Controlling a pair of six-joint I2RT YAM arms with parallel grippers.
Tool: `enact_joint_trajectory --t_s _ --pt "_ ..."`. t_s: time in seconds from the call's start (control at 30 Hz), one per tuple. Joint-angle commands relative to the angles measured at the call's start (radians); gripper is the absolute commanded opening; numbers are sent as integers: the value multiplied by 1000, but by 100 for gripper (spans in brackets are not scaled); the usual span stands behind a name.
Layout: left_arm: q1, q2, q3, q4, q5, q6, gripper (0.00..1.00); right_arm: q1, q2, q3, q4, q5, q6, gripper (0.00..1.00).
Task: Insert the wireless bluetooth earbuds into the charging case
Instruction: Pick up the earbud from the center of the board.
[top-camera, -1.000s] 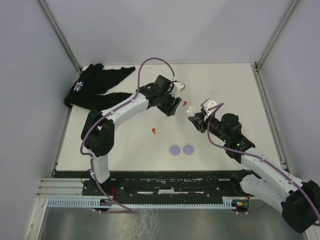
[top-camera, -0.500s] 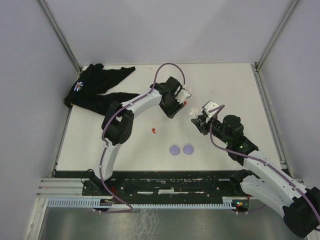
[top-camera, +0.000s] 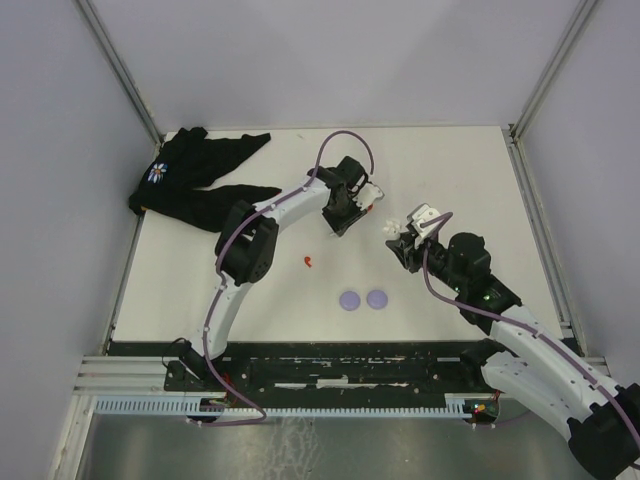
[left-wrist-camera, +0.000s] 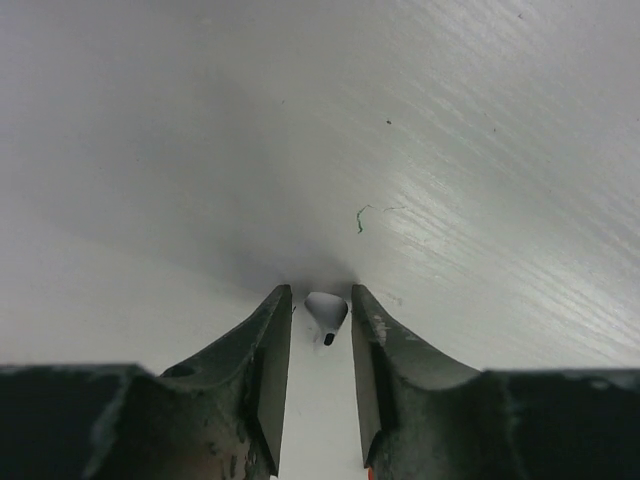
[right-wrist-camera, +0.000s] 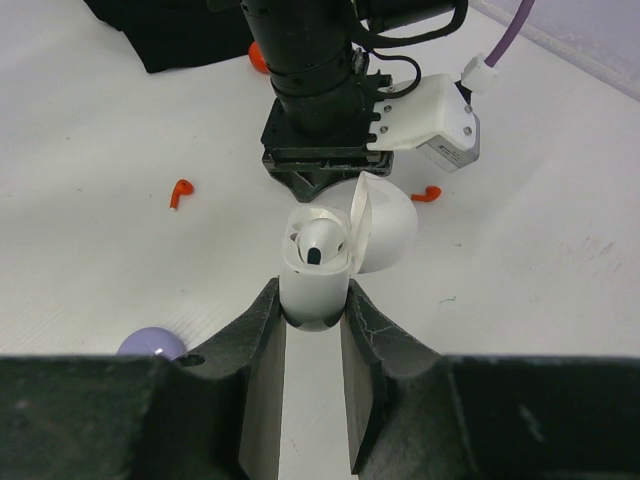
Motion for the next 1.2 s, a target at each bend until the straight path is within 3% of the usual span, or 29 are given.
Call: enact_joint_trajectory --t_s 0.0,0.07,0.33,0.77,1.17 --pt "0 25 21 -23 -15 41 33 -5 -24 2 16 17 -10 2" --pt "1 15 11 -24 -18 38 26 -6 -25 4 17 17 -11 2" --pt "6 -87 -65 7 -21 -30 15 -5 -7 5 58 1 -2 2" --pt "52 -440 -398 334 -49 -315 13 -6 98 6 255 -111 70 2" --pt "54 -820 -512 467 -63 -568 13 -6 180 33 436 -273 119 2"
